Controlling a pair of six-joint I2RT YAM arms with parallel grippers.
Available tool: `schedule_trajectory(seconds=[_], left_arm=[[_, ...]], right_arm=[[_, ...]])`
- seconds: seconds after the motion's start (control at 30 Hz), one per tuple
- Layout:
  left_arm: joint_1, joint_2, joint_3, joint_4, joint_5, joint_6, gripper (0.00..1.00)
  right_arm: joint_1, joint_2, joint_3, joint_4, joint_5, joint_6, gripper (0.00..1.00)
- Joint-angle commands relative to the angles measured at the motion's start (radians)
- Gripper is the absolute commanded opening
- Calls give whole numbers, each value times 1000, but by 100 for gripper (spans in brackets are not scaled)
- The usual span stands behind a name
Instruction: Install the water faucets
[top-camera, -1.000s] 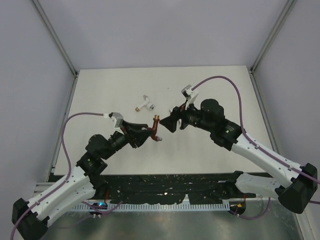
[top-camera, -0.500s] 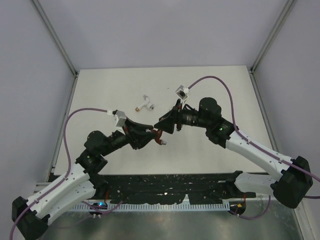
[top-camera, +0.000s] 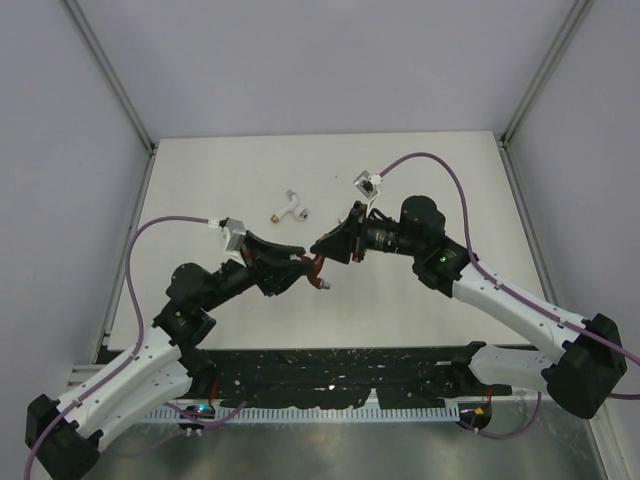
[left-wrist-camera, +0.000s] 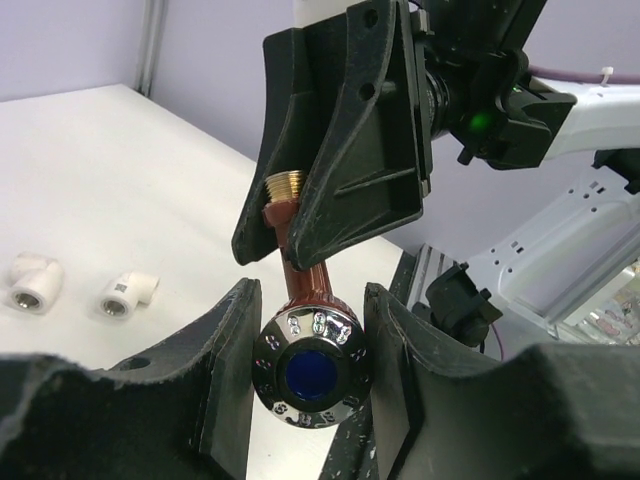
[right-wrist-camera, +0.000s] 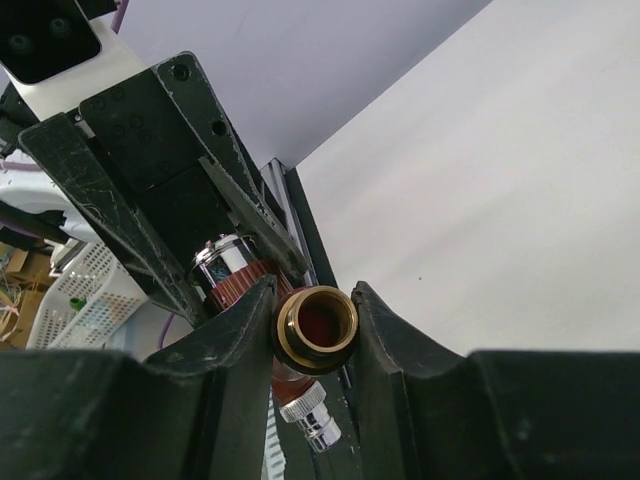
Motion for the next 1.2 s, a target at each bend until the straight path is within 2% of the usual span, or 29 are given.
schedule_trajectory(seconds=[0.0, 0.03, 0.13, 0.2, 0.27, 0.5, 0.63, 0.9, 1.17], left_arm=[[19, 11, -37, 129, -110, -80, 37], [19, 14, -48, 154, -142, -99, 49], [19, 16, -92, 234, -240, -171, 70], [19, 17, -129, 293, -292, -224, 78], [19, 31, -166, 353, -319, -289, 82], [13, 181, -217, 549, -305, -481, 84], [-5, 256, -249, 652, -343, -551, 84], [-82, 348, -255, 757, -386, -582, 82], [-122, 439, -243, 824, -398, -619, 70]], right_arm=[[-11, -35, 6, 23, 102, 63, 5], [-11, -40, 1, 20, 127, 89, 5], [-6, -55, -21, 6, 241, 158, 5], [-3, -63, -26, -38, 318, 200, 5], [12, -67, -22, -93, 401, 230, 5], [110, -58, -5, -213, 675, 375, 5], [155, -58, 6, -286, 774, 462, 5], [184, -46, -6, -264, 819, 580, 5], [212, -69, -72, -176, 869, 663, 5]])
